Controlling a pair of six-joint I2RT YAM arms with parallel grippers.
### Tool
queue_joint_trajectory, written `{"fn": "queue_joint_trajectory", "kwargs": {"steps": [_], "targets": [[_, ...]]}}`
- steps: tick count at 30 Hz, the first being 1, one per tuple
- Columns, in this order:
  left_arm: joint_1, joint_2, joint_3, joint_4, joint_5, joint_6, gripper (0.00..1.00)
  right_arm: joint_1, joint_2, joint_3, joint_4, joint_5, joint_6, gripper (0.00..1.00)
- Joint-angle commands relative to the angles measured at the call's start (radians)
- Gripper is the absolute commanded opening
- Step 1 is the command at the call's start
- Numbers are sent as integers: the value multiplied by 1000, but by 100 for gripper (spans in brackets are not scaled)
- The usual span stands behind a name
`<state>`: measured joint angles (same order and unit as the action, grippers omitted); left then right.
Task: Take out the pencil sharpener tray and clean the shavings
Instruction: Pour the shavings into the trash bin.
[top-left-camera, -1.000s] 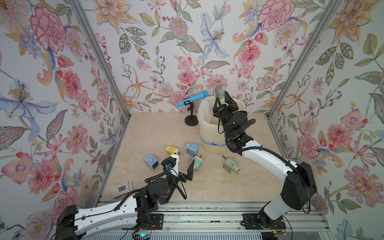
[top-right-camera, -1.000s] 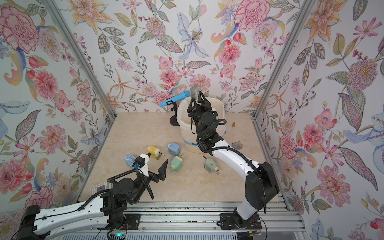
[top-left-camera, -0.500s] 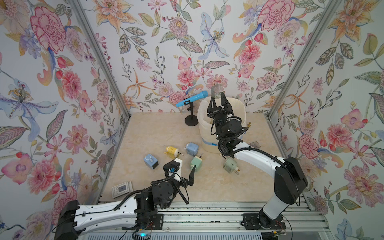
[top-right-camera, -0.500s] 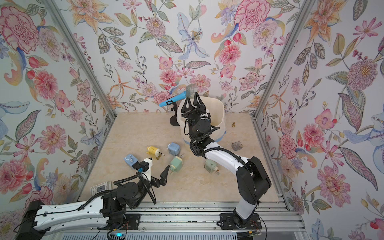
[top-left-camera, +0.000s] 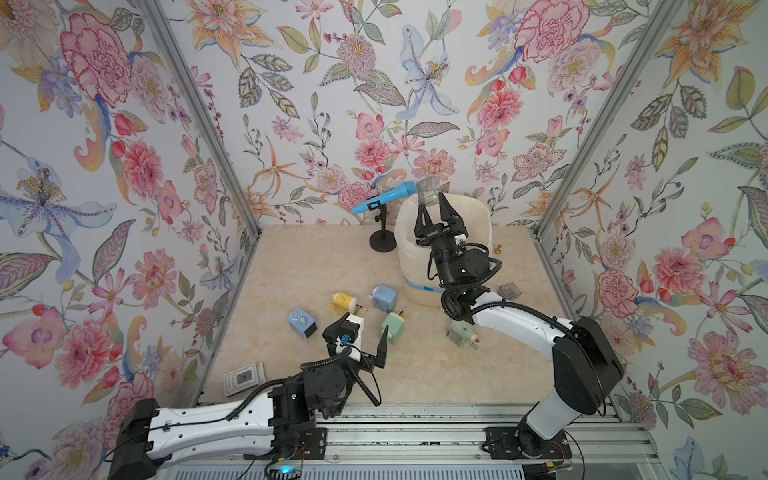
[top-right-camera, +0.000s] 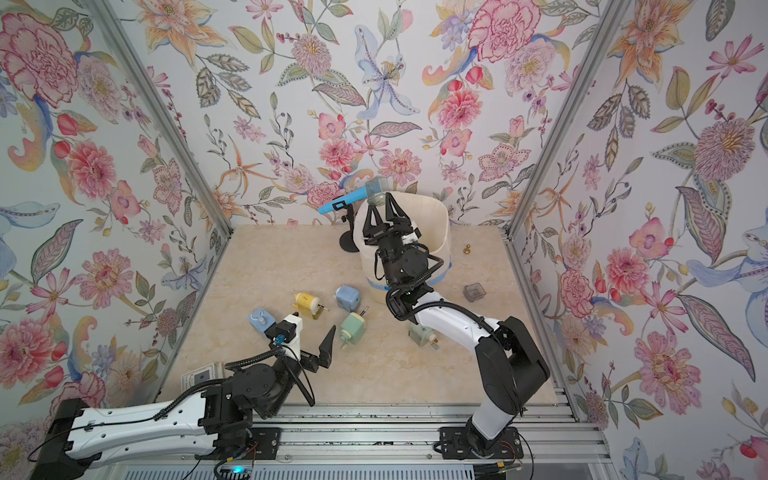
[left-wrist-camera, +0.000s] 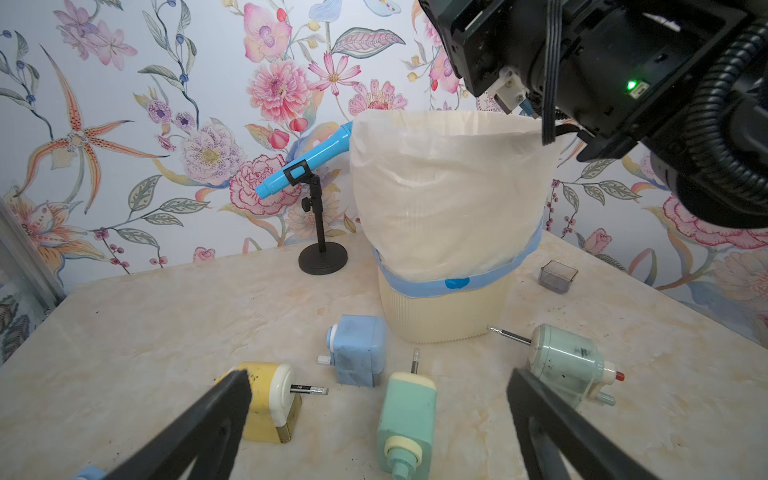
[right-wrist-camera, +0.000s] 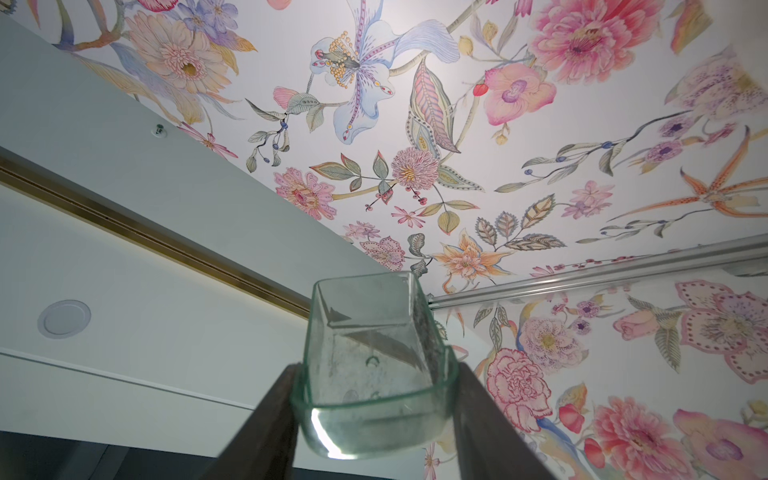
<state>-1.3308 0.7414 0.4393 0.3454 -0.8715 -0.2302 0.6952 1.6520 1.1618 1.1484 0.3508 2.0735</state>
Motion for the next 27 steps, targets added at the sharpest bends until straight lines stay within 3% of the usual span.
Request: {"fn": "queue_joint_trajectory", "kwargs": {"steps": [1, 5, 11, 16, 19, 22, 27], "targets": [[-13, -22, -7, 51, -50, 40, 100, -19, -38, -4, 70, -42, 177, 38], [-12, -41, -10, 20, -47, 30, 100, -33, 7, 65, 90, -109, 106, 38], [-12, -72, -42, 63, -56, 69, 100, -119, 82, 302, -34, -581, -35, 37], [-10, -80, -77, 135, -74, 123, 100, -153, 35, 369, -238, -820, -255, 37], [-3, -81, -88, 147, -88, 143, 100, -188, -8, 376, -349, -958, -414, 37], [37, -95, -96, 133, -77, 126, 100, -219, -92, 347, -560, -1047, -681, 37], [246, -128, -40, -6, 111, -57, 100, -233, -250, 233, -806, -1090, -1097, 39]]}}
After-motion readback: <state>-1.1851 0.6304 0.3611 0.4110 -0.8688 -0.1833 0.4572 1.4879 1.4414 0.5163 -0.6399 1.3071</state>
